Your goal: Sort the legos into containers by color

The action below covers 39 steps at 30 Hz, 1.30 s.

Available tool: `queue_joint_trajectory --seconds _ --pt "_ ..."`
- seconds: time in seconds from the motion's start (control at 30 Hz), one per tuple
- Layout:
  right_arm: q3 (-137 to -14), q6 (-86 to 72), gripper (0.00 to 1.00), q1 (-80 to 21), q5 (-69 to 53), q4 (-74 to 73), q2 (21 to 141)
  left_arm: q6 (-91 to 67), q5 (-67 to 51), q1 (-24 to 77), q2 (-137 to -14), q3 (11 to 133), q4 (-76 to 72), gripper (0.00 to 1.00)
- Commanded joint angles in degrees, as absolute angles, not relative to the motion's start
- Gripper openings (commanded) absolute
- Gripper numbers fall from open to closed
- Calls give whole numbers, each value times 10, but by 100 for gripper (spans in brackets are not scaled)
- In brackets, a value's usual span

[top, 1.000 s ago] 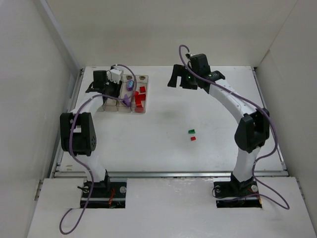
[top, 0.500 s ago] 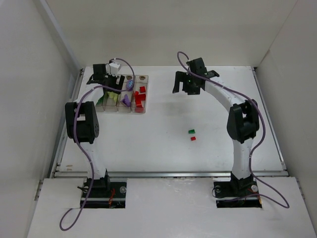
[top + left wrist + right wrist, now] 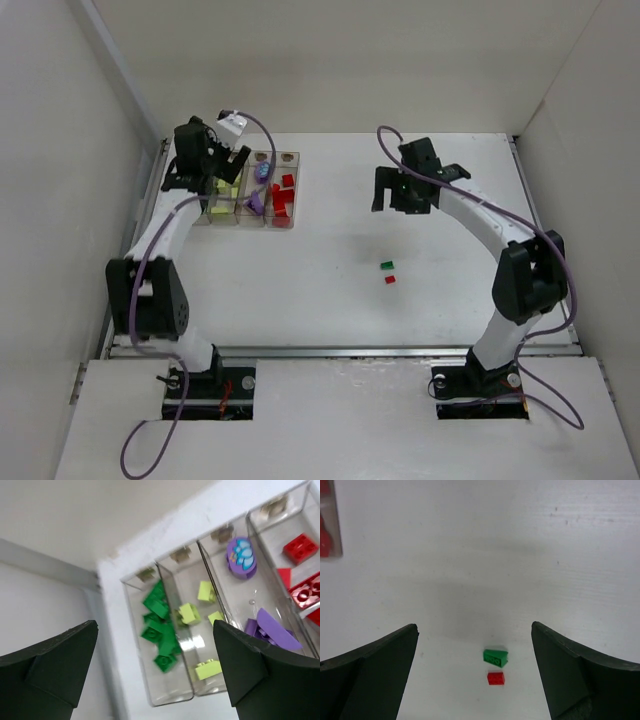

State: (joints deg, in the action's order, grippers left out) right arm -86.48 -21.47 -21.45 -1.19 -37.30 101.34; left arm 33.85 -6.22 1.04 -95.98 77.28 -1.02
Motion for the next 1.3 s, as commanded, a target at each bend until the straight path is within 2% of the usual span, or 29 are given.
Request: queue_joint_trajectory --seconds 0.0,0.03,0.13,0.27,0.43,0.5,0.73,0.93,1.0,1.1,1.2,1.27 --pt "-807 -192 100 -218 -20 -378 986 440 -39 43 -813 703 -119 100" --pt "-796 -192 100 -218 -29 -378 986 440 -58 43 -786 659 -133 100" --pt "-756 -178 90 -218 -47 -383 992 405 -152 57 -682 587 -119 100" --pt "-725 -166 87 -218 -65 -378 998 369 -251 77 -573 500 -46 100" --pt "-712 -172 87 -223 -84 -378 1017 339 -232 109 -488 435 -19 100" --pt "-712 -177 85 -230 -79 -373 1022 331 -216 123 -482 429 -12 100" --pt "-701 -191 59 -243 -65 -373 1039 301 -192 128 -487 434 -7 100" --pt "-679 -202 58 -243 -40 -373 1039 296 -198 128 -487 434 -12 100" --pt "-672 -202 53 -243 -56 -364 1039 296 -198 128 -487 434 -12 100" --pt "-667 -202 53 -243 -67 -353 1039 296 -203 128 -487 429 -12 100" --pt "-667 -202 44 -243 -73 -345 1044 296 -203 128 -487 429 -12 100" --pt "-673 -202 44 -243 -73 -345 1049 296 -203 128 -487 429 -12 100"
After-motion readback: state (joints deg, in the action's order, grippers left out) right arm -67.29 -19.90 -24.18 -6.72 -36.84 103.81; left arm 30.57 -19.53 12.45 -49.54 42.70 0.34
